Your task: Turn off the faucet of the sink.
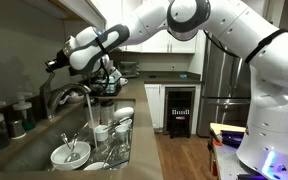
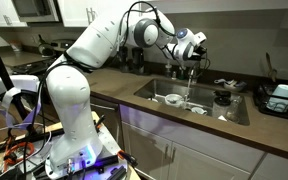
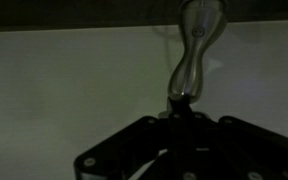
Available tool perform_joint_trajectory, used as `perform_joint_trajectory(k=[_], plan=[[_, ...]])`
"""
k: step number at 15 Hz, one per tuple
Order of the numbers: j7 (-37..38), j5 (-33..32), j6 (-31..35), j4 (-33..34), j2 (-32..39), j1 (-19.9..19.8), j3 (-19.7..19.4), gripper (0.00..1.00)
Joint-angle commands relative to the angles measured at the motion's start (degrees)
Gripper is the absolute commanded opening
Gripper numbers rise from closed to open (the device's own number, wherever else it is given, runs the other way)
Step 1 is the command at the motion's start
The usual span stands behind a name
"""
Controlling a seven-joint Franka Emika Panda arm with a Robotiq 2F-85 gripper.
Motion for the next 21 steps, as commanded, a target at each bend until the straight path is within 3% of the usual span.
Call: perform_joint_trajectory(k=[1, 5, 9, 14, 21], plan=[[-2.2, -1.5, -3.3, -0.2, -1.0, -0.8, 0.4, 0.04], [-2.7, -1.2, -4.5, -1.6, -2.0, -0.6, -0.3, 0.03], [-3.3, -1.0, -5.0, -2.5, -2.2, -1.8, 1.5, 0.03], [-4.9, -0.5, -12.9, -1.8, -3.7, -4.1, 4.3, 0.03], [-7.1, 1.5, -17.3, -1.4, -4.5, -3.7, 3.8, 0.03]])
